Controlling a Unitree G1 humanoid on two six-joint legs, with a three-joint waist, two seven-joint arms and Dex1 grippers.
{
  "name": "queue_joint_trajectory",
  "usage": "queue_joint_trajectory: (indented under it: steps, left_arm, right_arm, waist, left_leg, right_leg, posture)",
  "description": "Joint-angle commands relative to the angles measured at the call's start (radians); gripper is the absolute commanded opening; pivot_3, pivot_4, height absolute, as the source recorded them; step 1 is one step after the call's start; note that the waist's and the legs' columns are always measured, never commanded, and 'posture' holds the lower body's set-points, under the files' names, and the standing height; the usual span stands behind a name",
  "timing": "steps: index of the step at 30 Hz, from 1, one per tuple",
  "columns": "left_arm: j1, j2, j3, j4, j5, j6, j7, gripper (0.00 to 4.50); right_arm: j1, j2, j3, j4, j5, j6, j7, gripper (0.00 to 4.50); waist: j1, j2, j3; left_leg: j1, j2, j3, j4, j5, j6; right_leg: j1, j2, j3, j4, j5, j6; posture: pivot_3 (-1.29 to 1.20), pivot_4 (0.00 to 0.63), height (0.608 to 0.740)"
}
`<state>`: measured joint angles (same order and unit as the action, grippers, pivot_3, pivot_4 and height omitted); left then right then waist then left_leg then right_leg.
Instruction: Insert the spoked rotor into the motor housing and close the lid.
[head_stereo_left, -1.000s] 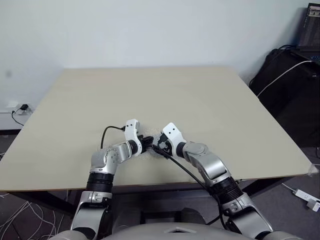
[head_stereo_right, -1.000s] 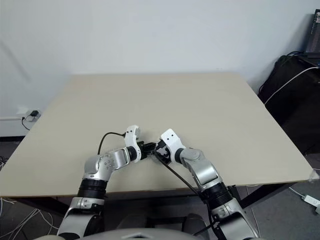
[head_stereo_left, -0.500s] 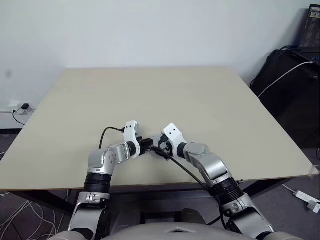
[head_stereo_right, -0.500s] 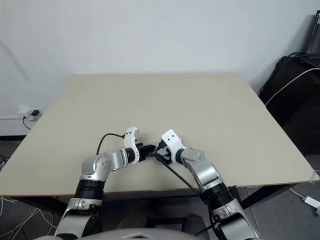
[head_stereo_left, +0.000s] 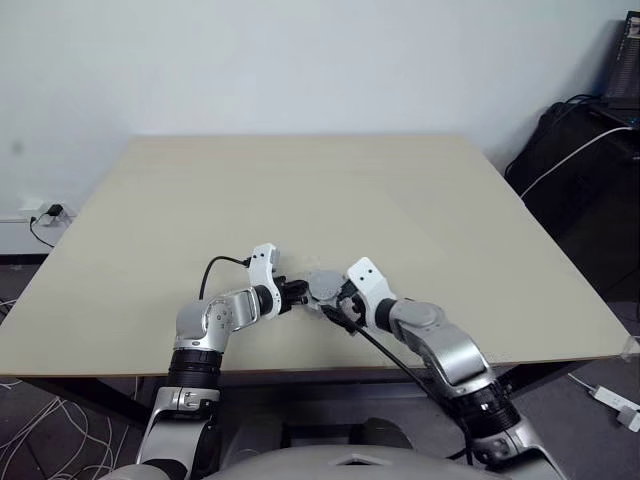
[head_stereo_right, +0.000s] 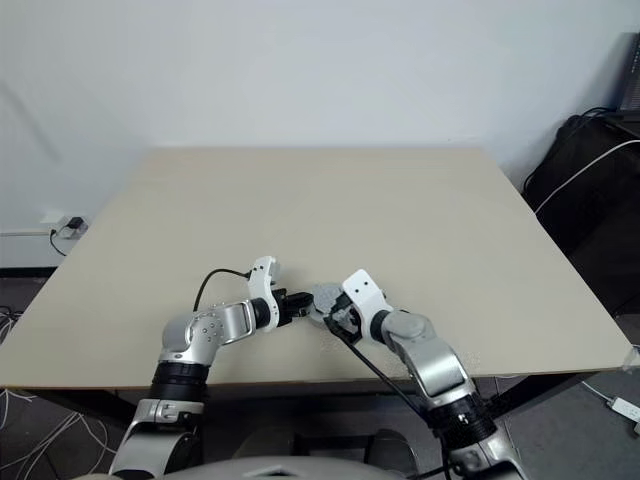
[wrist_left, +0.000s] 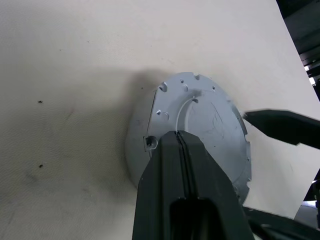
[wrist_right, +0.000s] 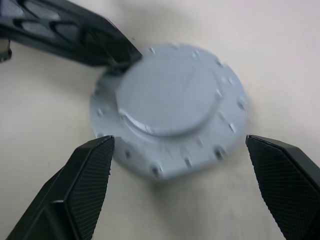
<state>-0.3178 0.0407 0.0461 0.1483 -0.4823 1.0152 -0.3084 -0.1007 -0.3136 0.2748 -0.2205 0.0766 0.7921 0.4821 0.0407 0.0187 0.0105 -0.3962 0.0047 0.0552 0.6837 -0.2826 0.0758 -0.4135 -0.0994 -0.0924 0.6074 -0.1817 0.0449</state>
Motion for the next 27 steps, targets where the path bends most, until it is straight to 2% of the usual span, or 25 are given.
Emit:
queue_joint_trajectory:
  steps: [1,4,8,11,19,27]
  left_arm:
    - [0.006,-0.01,-0.044,-0.003,0.002,0.022,-0.02,0.0]
    - [0.001,-0.01,-0.045,0.0,0.004,0.02,-0.025,0.0]
    - [-0.004,-0.008,-0.044,0.003,0.009,0.018,-0.032,0.0]
    - [-0.007,-0.005,-0.044,0.007,0.012,0.017,-0.037,0.0]
    - [-0.015,-0.004,-0.044,0.01,0.017,0.013,-0.04,0.0]
    - [-0.007,-0.002,-0.039,0.0,0.014,0.013,-0.039,0.0]
  right_arm:
    - [0.05,0.03,-0.103,-0.103,0.084,0.01,-0.006,4.47]
    - [0.078,0.173,-0.264,-0.128,0.193,0.057,-0.099,4.47]
    - [0.075,0.312,-0.405,-0.124,0.291,0.159,-0.2,4.47]
    - [0.063,0.371,-0.469,-0.122,0.361,0.245,-0.24,4.47]
    - [0.031,0.409,-0.495,-0.067,0.455,0.404,-0.288,4.47]
    - [-0.022,0.422,-0.516,0.063,0.503,0.409,-0.309,4.47]
  waist:
    - [0.002,-0.001,0.001]
    - [0.001,0.0,0.002]
    - [0.004,0.0,0.002]
    - [0.004,0.001,0.003]
    - [0.004,0.002,0.004]
    - [0.0,0.002,0.004]
  left_leg:
    - [0.0,0.0,0.0,0.0,0.0,0.0]
    - [-0.001,0.001,-0.001,-0.001,0.0,0.0]
    - [-0.003,0.001,-0.002,-0.001,0.0,0.0]
    - [-0.005,0.0,-0.002,-0.001,0.0,0.0]
    - [-0.005,-0.003,-0.002,-0.002,-0.001,0.001]
    - [-0.005,-0.006,-0.002,-0.002,-0.001,0.002]
  right_leg:
    - [0.0,0.0,0.0,0.0,0.0,0.0]
    - [-0.002,0.0,-0.001,0.0,0.0,0.0]
    - [-0.002,0.0,-0.001,0.0,0.0,0.0]
    - [-0.003,-0.003,-0.001,0.0,0.0,0.0]
    - [-0.004,-0.01,-0.003,0.0,0.0,0.0]
    - [-0.004,-0.008,-0.003,0.0,0.0,0.001]
  posture:
    - [0.0,0.0,0.74]
    - [0.0,0.0,0.74]
    - [0.0,0.0,0.74]
    - [0.0,0.0,0.74]
    - [0.0,0.0,0.74]
    - [0.0,0.0,0.74]
